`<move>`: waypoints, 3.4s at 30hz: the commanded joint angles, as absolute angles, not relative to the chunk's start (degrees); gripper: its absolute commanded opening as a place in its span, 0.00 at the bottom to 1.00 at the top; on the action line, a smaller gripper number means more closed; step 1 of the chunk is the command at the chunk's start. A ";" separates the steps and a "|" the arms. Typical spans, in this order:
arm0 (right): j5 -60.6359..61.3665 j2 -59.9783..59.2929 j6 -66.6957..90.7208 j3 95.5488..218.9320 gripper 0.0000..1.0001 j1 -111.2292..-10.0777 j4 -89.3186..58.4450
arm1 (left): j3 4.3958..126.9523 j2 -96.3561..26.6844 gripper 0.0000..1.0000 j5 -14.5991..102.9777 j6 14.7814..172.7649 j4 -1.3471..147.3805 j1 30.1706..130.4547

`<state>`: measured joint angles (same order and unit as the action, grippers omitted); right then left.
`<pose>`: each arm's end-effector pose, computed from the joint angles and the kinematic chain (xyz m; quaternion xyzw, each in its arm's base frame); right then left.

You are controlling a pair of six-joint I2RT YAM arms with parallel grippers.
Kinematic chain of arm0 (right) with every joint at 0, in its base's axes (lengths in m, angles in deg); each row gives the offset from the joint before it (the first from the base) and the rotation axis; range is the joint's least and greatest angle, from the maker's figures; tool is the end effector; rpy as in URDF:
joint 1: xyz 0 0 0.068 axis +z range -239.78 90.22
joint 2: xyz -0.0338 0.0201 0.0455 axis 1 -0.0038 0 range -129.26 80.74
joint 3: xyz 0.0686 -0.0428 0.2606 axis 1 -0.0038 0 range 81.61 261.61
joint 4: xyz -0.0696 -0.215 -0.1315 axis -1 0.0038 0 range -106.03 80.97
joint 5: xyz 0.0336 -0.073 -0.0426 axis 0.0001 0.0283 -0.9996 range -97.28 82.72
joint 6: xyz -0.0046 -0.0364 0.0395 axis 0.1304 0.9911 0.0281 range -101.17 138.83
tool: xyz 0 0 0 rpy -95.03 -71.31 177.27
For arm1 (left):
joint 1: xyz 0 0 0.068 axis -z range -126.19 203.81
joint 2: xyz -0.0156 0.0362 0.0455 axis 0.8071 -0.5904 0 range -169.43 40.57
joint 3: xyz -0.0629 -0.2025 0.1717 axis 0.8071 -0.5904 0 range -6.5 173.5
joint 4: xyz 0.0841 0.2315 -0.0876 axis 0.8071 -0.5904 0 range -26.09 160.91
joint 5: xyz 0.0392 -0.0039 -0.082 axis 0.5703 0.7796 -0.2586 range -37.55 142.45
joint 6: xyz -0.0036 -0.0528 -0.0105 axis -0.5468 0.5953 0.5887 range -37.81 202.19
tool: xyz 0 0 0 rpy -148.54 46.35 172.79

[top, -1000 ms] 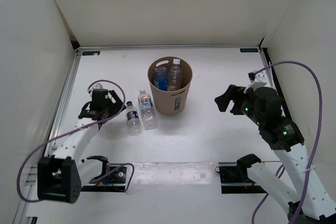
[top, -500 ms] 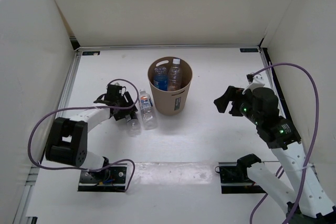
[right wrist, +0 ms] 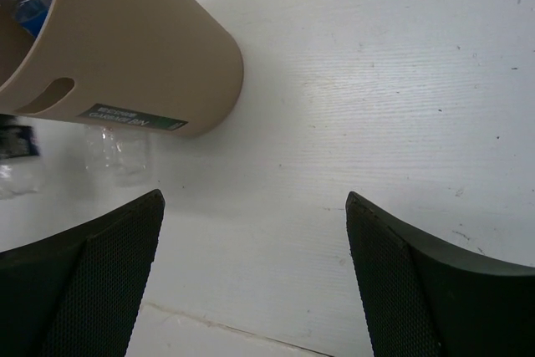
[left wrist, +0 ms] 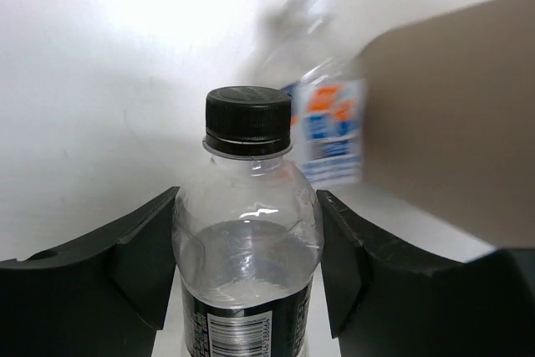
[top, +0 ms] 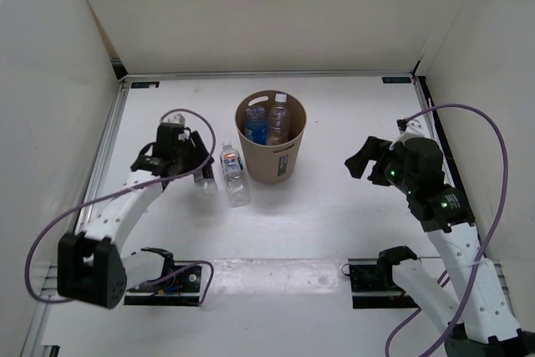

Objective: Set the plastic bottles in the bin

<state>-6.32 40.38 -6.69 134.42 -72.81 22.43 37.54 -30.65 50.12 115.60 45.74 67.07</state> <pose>0.1371 0.0424 0.3478 0.0588 0.8460 0.1986 0.4913 0.2404 -0.0581 0.2181 -0.1591 0.9329 -0.1454 0.2885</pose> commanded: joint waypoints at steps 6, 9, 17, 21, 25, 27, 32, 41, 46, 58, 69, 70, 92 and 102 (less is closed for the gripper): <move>0.10 39.43 -5.96 131.97 0.90 -77.12 18.69 | 61.21 -16.38 0.55 57.47 108.83 33.65 68.66; 1.60 39.16 -6.92 131.44 0.90 -77.30 17.98 | 70.03 -20.15 0.55 57.20 106.28 37.85 74.09; 1.51 40.22 -7.45 131.26 0.90 -76.16 18.33 | 93.25 -41.60 0.55 65.98 96.44 39.97 92.20; 2.30 40.83 -6.40 132.32 0.90 -77.12 19.91 | 96.51 -48.81 0.60 70.90 92.83 44.97 96.87; 2.66 41.63 -5.61 132.67 0.90 -78.00 20.88 | 97.65 -53.81 0.64 73.19 92.13 46.91 99.77; 3.35 42.07 -5.43 132.15 0.90 -78.96 20.97 | 96.78 -54.78 0.69 74.33 91.60 49.28 100.92; 6.17 41.63 -4.55 131.70 0.90 -81.43 20.62 | 97.03 -55.58 1.00 76.62 90.72 49.82 102.33; 8.90 41.54 -4.29 130.65 0.90 -83.02 19.39 | 82.59 -33.93 1.00 81.98 87.64 54.74 102.42; 8.55 41.89 -4.64 130.30 0.90 -82.40 19.04 | 69.02 -20.98 1.00 80.41 98.86 46.66 98.20; 8.90 43.29 -5.52 128.80 0.90 -80.38 18.77 | 35.79 -16.46 1.00 57.07 113.83 58.16 84.68; 9.86 43.56 -5.25 128.19 0.90 -82.31 19.04 | 33.84 -35.16 1.00 42.61 114.10 70.47 76.05; 10.04 43.56 -5.08 128.10 0.90 -82.57 19.04 | 35.15 -37.89 1.00 41.82 114.10 70.47 75.70; 13.55 41.54 -4.46 128.81 0.90 -86.44 18.16 | 42.28 -35.66 0.59 42.07 109.45 56.37 73.33; 14.43 41.98 -5.43 127.40 0.90 -86.62 17.02 | 57.12 -17.79 0.58 52.01 106.02 42.62 74.29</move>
<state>13.06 41.65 -5.07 127.60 -86.34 19.80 51.76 -19.50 48.09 108.08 47.27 73.65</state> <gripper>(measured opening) 0.905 0.684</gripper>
